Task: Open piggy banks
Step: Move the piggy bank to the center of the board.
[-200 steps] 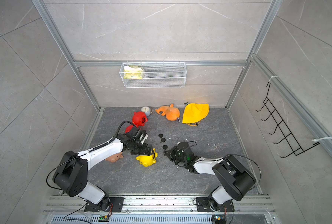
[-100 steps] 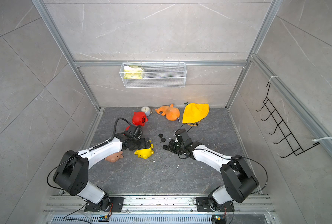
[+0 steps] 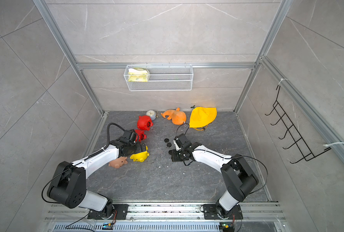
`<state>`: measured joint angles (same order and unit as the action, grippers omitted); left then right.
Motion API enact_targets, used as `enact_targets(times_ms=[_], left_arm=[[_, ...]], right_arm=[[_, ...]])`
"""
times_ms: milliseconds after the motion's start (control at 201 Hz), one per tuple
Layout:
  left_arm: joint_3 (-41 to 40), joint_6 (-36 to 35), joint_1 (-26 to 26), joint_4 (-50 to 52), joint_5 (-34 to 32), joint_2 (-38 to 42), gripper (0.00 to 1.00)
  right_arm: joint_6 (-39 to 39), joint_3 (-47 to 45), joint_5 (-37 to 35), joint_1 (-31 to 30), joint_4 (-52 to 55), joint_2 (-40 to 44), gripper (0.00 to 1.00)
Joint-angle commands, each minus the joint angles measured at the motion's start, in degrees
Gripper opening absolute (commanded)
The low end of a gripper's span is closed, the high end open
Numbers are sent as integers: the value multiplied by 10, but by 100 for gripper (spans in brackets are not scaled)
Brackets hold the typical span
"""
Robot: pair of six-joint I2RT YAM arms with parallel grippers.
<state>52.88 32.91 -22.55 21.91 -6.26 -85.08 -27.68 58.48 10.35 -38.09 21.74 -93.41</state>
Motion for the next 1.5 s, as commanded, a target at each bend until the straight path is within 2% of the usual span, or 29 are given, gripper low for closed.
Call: enact_targets(times_ms=[0,358,572,796,901,1065,1145,1274,1349,1448,1493], left_arm=[[-13,-3,17,64,-33,12,99],[36,-8,19,78,-9,84,100],[39,-16,19,73,-30,128,100],[22,-16,26,70,-62,160,100],[7,-20,39,60,-80,183,100],[-15,-57,66,24,-124,205,100],[-21,-101,73,6,-153,200,99],[-43,-182,80,-40,-193,195,99],[-67,-203,86,-86,-203,201,100],[-110,-232,110,-173,-186,205,99],[-122,-238,121,-198,-188,202,99]], right_arm=[[43,29,-52,-26,32,-28,0],[78,59,-169,-63,28,-100,0],[71,66,-193,-71,22,-122,0],[60,65,-205,-73,32,-101,25],[50,58,-205,-73,35,-62,27],[68,61,-242,-50,54,2,32],[103,45,-296,-37,32,33,34],[156,19,-441,10,-11,63,37],[165,-13,-524,37,-54,75,49],[174,-56,-589,73,-109,85,51],[176,-75,-612,86,-128,86,56]])
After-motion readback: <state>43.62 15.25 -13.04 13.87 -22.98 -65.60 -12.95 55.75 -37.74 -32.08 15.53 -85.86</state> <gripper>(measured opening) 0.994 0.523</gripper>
